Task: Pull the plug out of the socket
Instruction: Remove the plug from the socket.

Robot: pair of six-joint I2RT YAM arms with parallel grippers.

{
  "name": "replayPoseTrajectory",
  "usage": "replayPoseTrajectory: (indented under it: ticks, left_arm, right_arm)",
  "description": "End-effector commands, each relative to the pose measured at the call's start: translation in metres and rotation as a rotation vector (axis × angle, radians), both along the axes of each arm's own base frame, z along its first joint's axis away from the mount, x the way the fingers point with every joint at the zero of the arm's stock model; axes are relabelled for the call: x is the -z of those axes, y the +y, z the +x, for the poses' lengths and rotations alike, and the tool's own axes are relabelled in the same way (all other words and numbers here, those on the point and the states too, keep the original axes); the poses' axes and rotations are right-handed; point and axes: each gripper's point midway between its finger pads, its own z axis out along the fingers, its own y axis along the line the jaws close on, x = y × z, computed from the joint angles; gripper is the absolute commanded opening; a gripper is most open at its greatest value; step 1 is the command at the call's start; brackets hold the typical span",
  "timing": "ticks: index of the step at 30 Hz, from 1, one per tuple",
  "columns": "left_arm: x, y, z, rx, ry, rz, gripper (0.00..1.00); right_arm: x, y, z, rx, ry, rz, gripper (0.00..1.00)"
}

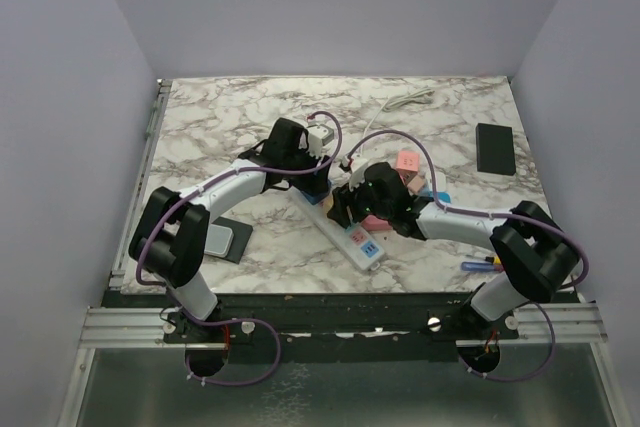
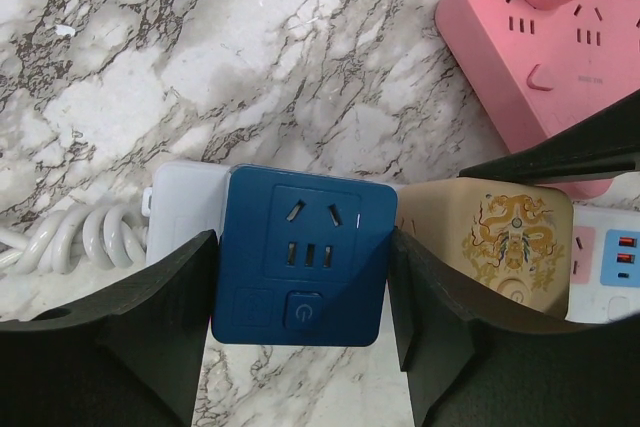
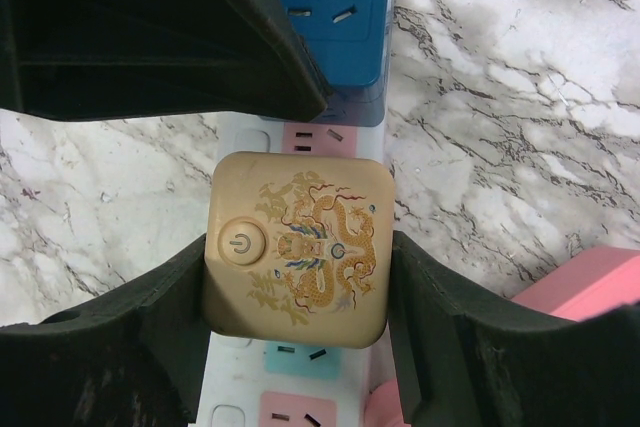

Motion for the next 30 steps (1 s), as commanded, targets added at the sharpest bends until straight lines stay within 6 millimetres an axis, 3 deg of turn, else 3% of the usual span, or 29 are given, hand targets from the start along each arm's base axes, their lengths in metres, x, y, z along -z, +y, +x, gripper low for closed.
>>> replayPoseTrajectory:
  ticks: [1, 11, 22, 30]
  left_arm:
    - [0.036, 0.013, -0.022, 0.006, 0.112, 0.115, 0.0]
    - [0.045, 0.019, -0.018, -0.037, 0.129, 0.151, 0.0]
    - [0.045, 0.02, -0.018, -0.047, 0.132, 0.155, 0.0]
    - [0.044, 0.021, -0.018, -0.041, 0.124, 0.16, 0.0]
  right_arm:
    - [0.013, -0.017, 0.015, 0.079, 0.0, -0.066, 0.01]
    - [0.005, -0.031, 0.016, 0.183, -0.124, -0.123, 0.01]
    - [0.003, -0.014, -0.002, 0.196, -0.253, -0.264, 0.01]
    - [-0.013, 0.001, -0.009, 0.203, -0.204, -0.125, 0.01]
